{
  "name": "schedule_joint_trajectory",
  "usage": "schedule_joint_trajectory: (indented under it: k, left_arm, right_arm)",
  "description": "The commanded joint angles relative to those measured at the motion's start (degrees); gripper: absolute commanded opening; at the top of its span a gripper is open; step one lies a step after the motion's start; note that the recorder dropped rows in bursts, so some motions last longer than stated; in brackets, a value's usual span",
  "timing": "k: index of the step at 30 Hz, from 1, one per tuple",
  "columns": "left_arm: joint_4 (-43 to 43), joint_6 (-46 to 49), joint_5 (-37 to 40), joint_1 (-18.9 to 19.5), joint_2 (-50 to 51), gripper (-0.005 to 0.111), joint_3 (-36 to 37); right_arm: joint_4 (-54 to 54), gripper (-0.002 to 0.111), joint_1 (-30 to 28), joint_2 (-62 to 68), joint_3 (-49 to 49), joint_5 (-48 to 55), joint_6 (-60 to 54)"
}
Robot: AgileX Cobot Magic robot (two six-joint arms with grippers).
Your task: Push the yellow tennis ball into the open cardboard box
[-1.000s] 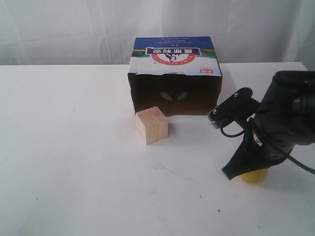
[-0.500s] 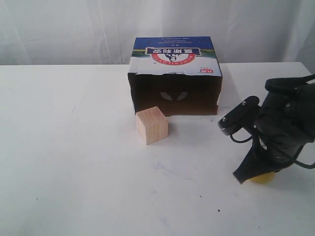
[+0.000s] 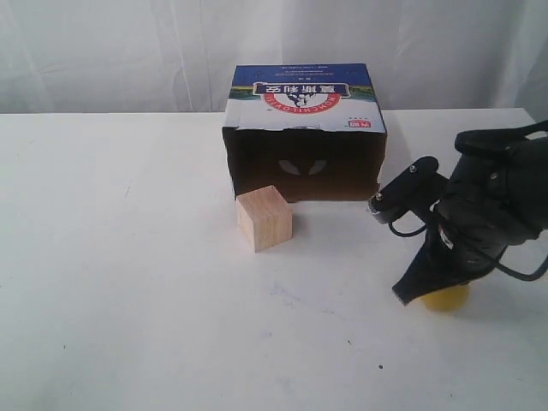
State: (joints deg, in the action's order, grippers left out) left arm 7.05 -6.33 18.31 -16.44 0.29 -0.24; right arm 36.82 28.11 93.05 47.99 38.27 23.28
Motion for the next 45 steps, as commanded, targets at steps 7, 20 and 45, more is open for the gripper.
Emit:
schedule_joint_trajectory:
  k: [7, 20, 45]
  left_arm:
    - [0.0, 0.1, 1.2, -0.3, -0.3, 0.000, 0.2]
    - [0.0, 0.1, 1.2, -0.3, -0.3, 0.000, 0.2]
    - [0.0, 0.1, 1.2, -0.3, -0.3, 0.000, 0.2]
  right_arm:
    - [-1.2, 0.000, -0.1, 1.3, 7.1, -2.3, -2.2]
    - [-11.5, 0.000, 3.5, -2.5, 6.3, 1.1, -7.0]
    - [-11.6, 0.000, 5.0, 8.7, 7.5, -6.0, -6.7]
